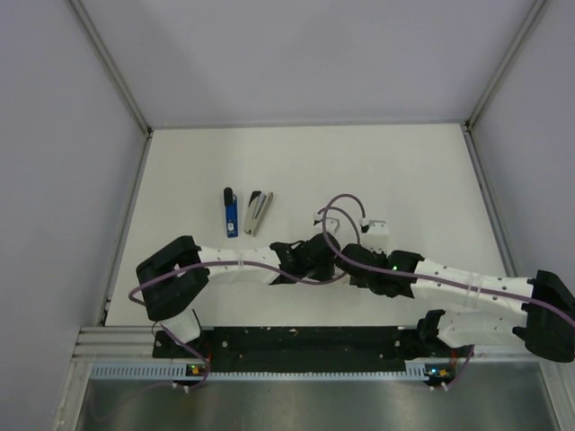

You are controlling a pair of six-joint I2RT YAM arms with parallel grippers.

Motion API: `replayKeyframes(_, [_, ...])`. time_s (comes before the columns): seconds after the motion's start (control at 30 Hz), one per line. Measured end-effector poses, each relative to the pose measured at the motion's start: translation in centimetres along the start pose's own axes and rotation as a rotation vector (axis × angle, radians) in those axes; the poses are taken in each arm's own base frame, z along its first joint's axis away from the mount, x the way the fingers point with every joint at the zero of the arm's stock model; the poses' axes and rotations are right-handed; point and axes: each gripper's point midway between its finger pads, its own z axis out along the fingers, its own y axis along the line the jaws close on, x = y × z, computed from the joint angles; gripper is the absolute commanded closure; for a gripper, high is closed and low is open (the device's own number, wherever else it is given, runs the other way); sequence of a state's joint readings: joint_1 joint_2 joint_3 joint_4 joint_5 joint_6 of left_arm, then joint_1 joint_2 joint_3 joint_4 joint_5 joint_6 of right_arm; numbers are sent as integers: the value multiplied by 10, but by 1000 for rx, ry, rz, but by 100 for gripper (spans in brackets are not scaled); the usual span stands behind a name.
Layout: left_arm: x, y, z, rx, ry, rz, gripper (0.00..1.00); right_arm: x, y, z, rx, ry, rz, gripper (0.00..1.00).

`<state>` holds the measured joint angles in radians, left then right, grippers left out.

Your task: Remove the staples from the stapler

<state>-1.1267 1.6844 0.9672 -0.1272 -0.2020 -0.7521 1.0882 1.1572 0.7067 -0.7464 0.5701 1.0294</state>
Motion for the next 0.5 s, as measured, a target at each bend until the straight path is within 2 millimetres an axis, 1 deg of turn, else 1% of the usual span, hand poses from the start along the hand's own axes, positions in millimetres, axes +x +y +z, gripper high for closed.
replayKeyframes(0.07, [3,2,0,-2,9,6,77,-6,4,-7,-41,-16,20,58])
replayKeyframes(0.13, [9,8,-1,-16,24,17,77,-13,10,-14,-92,-35,41,56])
replayKeyframes(0.23, [13,18,-5,-35,36,32,76,-18,10,-23,-150,-62,44,50])
replayKeyframes(0.4, [5,38,-14,-62,23,22,76,-21,6,-35,-220,-83,15,49])
replayKeyframes(0.47, [2,47,-18,-73,16,13,75,-22,4,-36,-235,-84,14,50])
replayKeyframes(0.5, [0,52,-19,-79,11,10,75,-20,0,-33,-230,-76,16,50])
